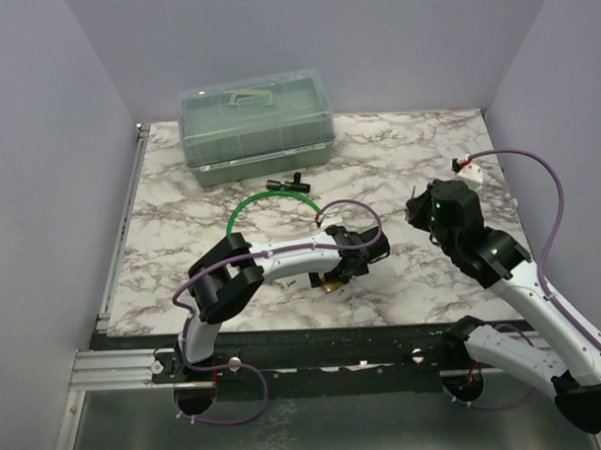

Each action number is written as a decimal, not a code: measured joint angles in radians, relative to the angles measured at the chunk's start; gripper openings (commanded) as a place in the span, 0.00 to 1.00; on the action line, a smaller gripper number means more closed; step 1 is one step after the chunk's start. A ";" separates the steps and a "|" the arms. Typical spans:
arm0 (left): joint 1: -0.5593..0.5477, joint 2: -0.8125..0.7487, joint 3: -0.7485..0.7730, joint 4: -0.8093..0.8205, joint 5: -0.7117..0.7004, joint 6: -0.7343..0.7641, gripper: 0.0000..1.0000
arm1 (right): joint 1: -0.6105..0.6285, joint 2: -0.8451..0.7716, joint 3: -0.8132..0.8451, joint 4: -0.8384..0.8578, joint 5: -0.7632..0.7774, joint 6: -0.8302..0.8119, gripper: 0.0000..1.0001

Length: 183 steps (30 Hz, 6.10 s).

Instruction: Unlock with the key

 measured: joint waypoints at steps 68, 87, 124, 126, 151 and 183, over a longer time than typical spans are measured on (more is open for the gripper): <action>0.193 -0.543 -0.480 0.438 0.053 0.243 0.00 | 0.000 0.032 -0.148 0.155 -0.459 -0.001 0.00; 0.352 -0.603 -0.437 0.472 0.193 0.302 0.00 | 0.013 0.155 -0.225 0.322 -0.826 0.083 0.00; 0.372 -0.595 -0.397 0.512 0.338 0.282 0.00 | 0.138 0.375 -0.169 0.452 -0.843 0.131 0.00; 0.372 -0.595 -0.397 0.515 0.340 0.280 0.00 | 0.138 0.381 -0.164 0.452 -0.839 0.127 0.00; 0.373 -0.594 -0.413 0.555 0.356 0.271 0.00 | 0.138 0.396 -0.135 0.443 -0.784 0.103 0.00; 0.383 -0.590 -0.439 0.606 0.346 0.261 0.00 | 0.147 0.478 -0.015 0.318 -0.693 0.166 0.00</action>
